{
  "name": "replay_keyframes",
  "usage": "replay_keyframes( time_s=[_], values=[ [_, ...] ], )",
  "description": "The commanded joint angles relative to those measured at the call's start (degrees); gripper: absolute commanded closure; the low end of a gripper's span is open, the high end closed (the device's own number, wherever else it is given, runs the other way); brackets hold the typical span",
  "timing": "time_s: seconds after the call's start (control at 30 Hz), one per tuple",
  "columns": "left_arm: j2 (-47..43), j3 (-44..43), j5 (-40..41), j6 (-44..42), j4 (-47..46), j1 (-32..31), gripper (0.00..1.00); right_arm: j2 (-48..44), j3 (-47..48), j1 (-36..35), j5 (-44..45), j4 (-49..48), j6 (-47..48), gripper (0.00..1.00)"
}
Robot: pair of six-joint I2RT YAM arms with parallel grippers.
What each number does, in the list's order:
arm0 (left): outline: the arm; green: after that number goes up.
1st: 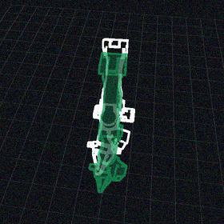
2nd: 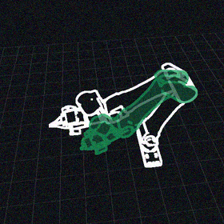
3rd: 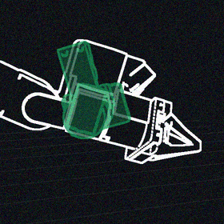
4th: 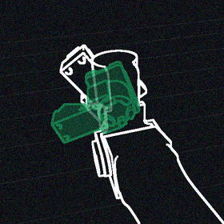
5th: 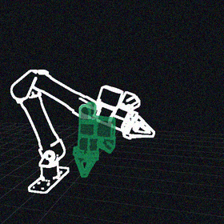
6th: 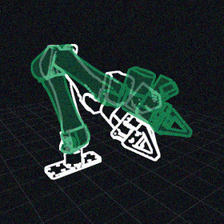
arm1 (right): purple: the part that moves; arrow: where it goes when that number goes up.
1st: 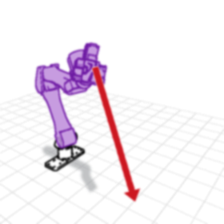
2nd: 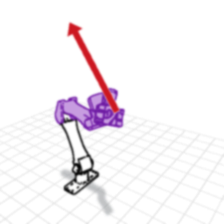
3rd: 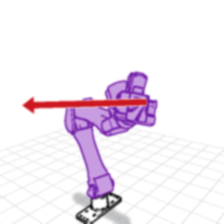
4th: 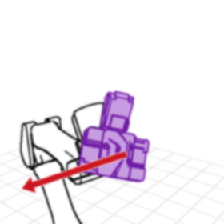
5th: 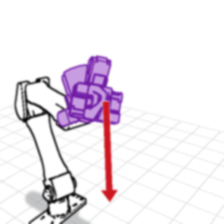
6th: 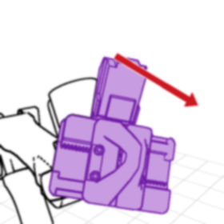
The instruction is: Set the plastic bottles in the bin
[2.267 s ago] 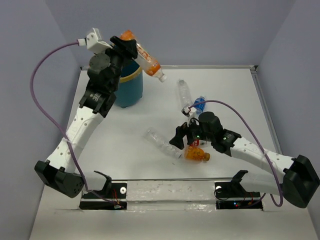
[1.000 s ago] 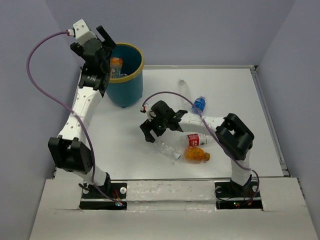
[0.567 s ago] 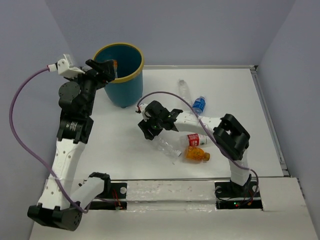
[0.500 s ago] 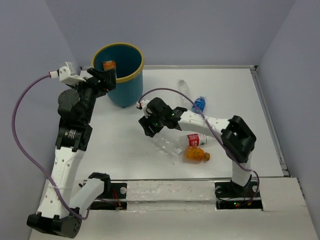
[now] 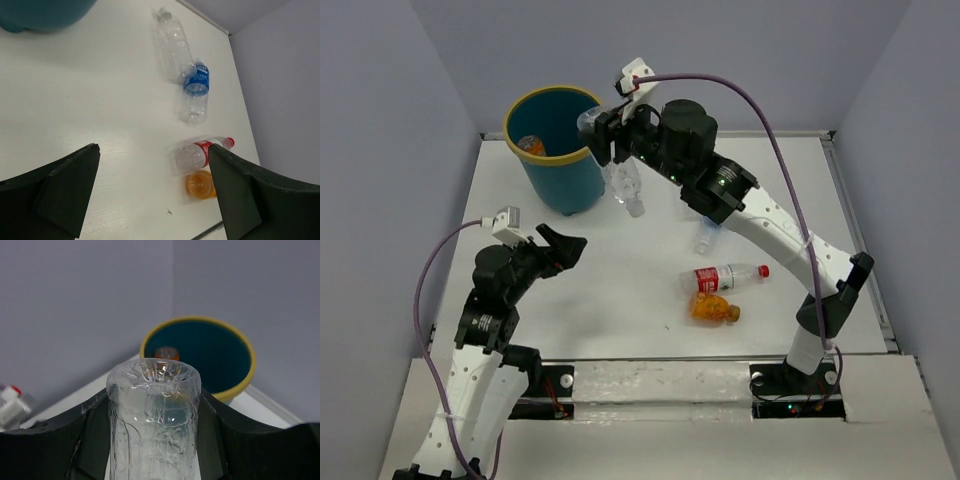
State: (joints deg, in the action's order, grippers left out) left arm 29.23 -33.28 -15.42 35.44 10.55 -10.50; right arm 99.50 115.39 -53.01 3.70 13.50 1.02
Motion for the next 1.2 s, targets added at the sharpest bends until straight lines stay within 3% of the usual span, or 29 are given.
replay_keyframes(
  time_s=[0.0,0.17,0.37,0.5,0.73,0.93,1.07,1.17],
  values=[
    [-0.2,3.2,-8.5,4.9,-6.7,-0.7,0.01,8.4,8.9,-0.6,5.0,-15.2,5.1,0.59],
    [1.3,6.6,-8.2,5.0,-8.7,-4.0,0.01,20.8,26.3,0.5,4.6,-24.5,6.2,0.6],
    [4.6,11.4,-7.1,5.3,-12.6,-9.8,0.01,32.9,32.9,1.6,7.5,-50.3,8.6,0.62],
    [6.8,13.8,-6.2,7.4,-17.6,-14.2,0.01,39.2,37.5,1.6,11.5,-62.1,12.3,0.64],
    [11.5,14.7,-4.6,6.9,-20.9,-18.3,0.01,40.9,36.3,6.0,13.8,-66.7,3.1,0.66],
    [15.1,14.6,-4.2,5.4,-23.0,-19.8,0.01,44.7,35.5,8.7,12.7,-62.7,-4.2,0.65],
    [17.2,14.2,-4.1,5.3,-24.3,-20.7,0.01,45.8,33.0,8.7,10.3,-60.2,-5.0,0.56],
    [18.5,13.9,-3.2,5.3,-25.0,-22.0,0.01,45.0,31.2,8.7,7.9,-58.5,-5.1,0.23]
  ],
)
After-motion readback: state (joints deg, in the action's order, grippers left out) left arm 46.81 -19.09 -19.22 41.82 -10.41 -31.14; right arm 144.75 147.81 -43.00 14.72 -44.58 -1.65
